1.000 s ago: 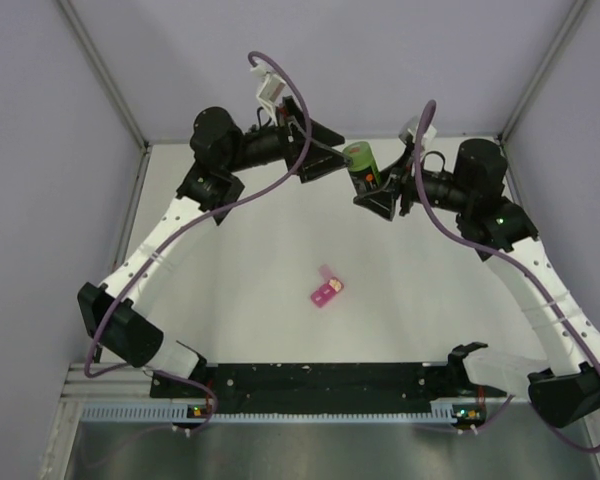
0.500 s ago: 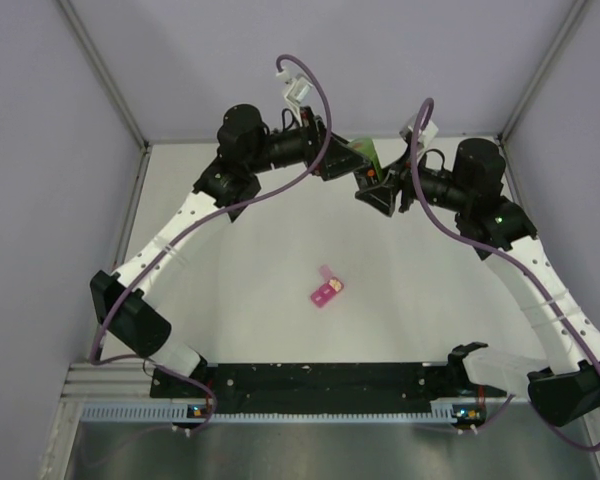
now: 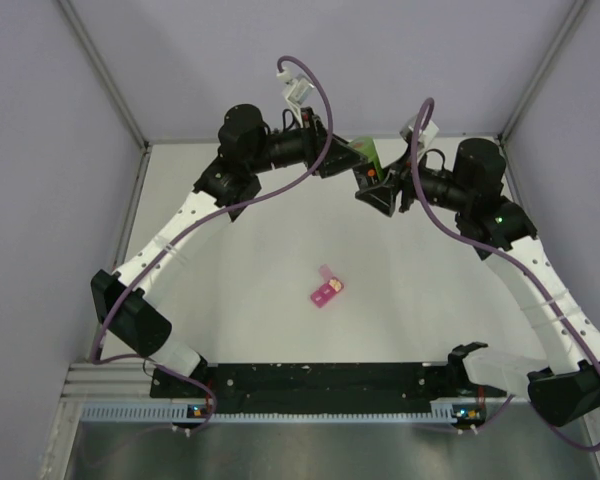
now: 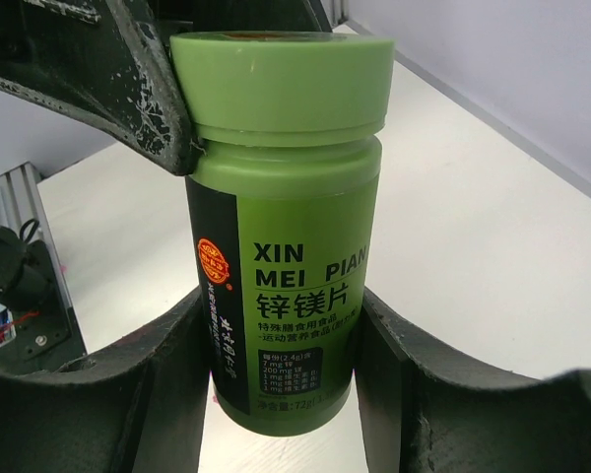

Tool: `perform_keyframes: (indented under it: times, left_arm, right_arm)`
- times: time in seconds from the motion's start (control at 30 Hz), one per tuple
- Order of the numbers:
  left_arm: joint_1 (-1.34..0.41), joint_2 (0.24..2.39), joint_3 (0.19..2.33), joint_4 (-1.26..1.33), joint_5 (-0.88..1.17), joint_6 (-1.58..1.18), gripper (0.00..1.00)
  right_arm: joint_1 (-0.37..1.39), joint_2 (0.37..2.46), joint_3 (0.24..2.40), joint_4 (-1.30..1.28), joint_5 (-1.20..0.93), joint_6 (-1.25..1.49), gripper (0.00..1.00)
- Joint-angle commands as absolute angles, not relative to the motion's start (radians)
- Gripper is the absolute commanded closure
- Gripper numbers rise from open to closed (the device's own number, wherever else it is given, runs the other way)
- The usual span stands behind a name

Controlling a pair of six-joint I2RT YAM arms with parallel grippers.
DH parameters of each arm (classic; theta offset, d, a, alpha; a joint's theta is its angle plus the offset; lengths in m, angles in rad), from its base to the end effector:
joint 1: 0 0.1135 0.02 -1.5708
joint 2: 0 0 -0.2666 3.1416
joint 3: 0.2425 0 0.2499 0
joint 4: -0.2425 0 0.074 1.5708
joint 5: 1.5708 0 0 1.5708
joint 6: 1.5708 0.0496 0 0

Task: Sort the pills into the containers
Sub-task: Screw the lid of the pill bottle onto the pill bottle.

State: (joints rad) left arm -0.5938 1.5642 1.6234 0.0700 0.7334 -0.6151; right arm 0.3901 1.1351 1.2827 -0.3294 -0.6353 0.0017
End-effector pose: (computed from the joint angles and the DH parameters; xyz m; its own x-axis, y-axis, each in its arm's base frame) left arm 0.2854 -0.2327 0.4686 -0.4701 -0.1999 -0.8597 0.8505 0.1579 -0.5018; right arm 0.2206 0.1225 0.4296 -0.1687 -0.0679 -0.9833 -0.8456 0.5226 0.1090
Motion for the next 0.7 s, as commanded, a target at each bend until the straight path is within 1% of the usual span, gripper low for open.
perform_keyframes:
  times: [0.0,0.03,0.1,0.27,0.47,0.57,0.67]
  left_arm:
    - [-0.600,1.563,1.649,0.120,0.775,-0.597,0.63]
    - [-0.598,1.560,1.640,0.133,0.793,-0.595,0.69]
    - [-0.598,1.554,1.617,0.161,0.830,-0.588,0.77]
    - [-0.598,1.529,1.537,0.257,0.965,-0.572,0.87]
    - [-0.597,1.525,1.485,0.375,1.150,-0.584,1.00]
    - [-0.598,1.522,1.442,0.507,1.216,-0.659,1.00]
    - [-0.598,1.523,1.410,0.590,1.259,-0.706,1.00]
  right_arm:
    - [0.394,1.126,1.276,-0.285,-0.672,-0.008,1.00]
    - [0.393,1.124,1.276,-0.285,-0.686,-0.006,1.00]
    - [0.394,1.117,1.276,-0.285,-0.712,-0.008,1.00]
    - [0.391,1.101,1.269,-0.276,-0.842,-0.008,1.00]
    - [0.387,1.101,1.256,-0.244,-1.099,0.021,1.00]
    - [0.387,1.101,1.258,-0.235,-1.182,0.035,1.00]
    - [0.382,1.103,1.261,-0.236,-1.215,0.040,1.00]
